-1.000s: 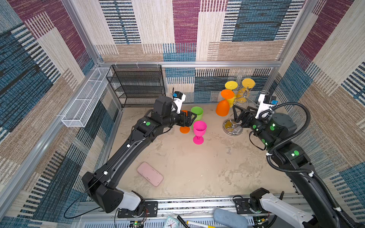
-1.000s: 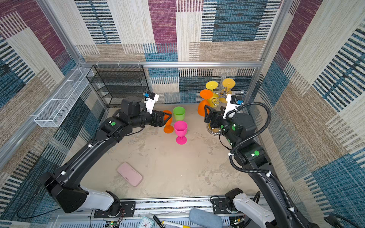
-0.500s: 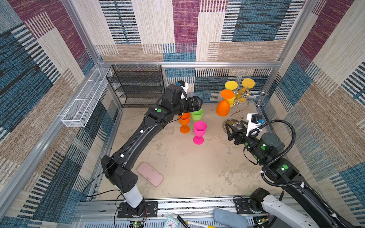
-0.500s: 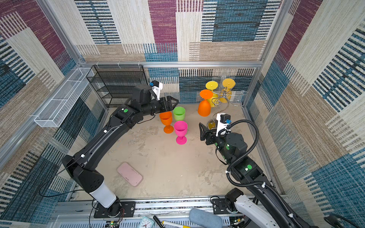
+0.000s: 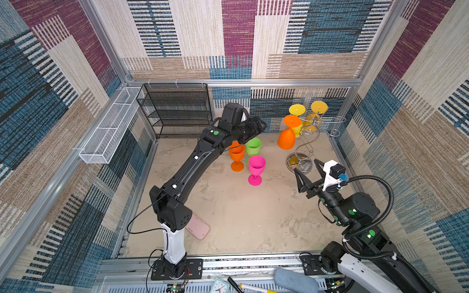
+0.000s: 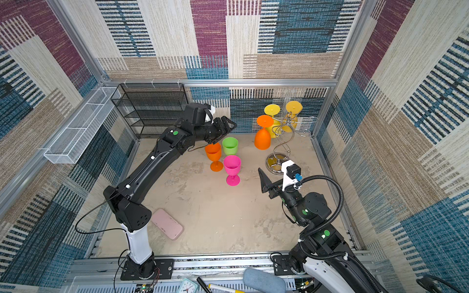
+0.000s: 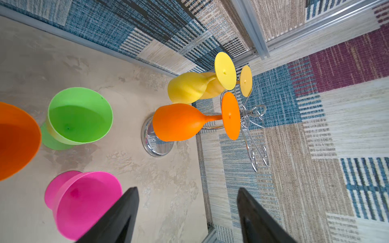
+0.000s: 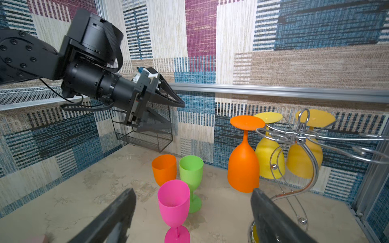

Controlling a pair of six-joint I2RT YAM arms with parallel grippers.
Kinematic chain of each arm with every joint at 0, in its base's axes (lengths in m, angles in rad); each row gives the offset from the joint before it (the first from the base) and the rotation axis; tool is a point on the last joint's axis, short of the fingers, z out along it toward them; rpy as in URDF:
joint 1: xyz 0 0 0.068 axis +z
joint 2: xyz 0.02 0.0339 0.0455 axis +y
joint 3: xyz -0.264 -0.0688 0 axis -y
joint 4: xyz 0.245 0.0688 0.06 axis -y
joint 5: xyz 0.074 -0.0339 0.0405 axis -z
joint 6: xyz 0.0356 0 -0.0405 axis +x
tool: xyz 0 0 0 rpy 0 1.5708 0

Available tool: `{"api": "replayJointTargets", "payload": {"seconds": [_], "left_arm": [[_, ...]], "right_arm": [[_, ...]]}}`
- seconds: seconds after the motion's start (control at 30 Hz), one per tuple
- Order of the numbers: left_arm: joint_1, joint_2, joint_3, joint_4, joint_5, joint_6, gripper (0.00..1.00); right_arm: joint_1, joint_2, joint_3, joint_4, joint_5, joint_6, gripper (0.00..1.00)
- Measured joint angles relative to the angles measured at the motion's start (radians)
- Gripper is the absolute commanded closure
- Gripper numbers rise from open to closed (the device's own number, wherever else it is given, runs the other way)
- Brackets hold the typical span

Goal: Take the wine glass off the wine glass rack
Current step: Pick up the wine glass from the wine glass rack.

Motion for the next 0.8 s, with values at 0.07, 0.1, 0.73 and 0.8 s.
{"api": "replayJointTargets", "payload": {"seconds": [0.07,0.1,0.73,0.8], "left_arm": [[-0.002,0.031,0.041,-0.002,0.018,-0.036,0.25],[-0.002,0.044,0.058,-0.002,0.02,-0.05,0.26],[-0.055,0.315,0.261,0.195,0.092,-0.369,0.46],[-0.055,0.318,0.243,0.228,0.083,-0.398,0.48]], "right_arm": [[0.0,0.006,0.0,0.005,0.0,-0.018,0.13],[0.0,0.009,0.0,0.005,0.001,-0.025,0.13],[0.001,0.037,-0.015,-0.002,0.129,-0.056,0.16],[0.002,0.044,-0.015,-0.002,0.129,-0.056,0.16]]}}
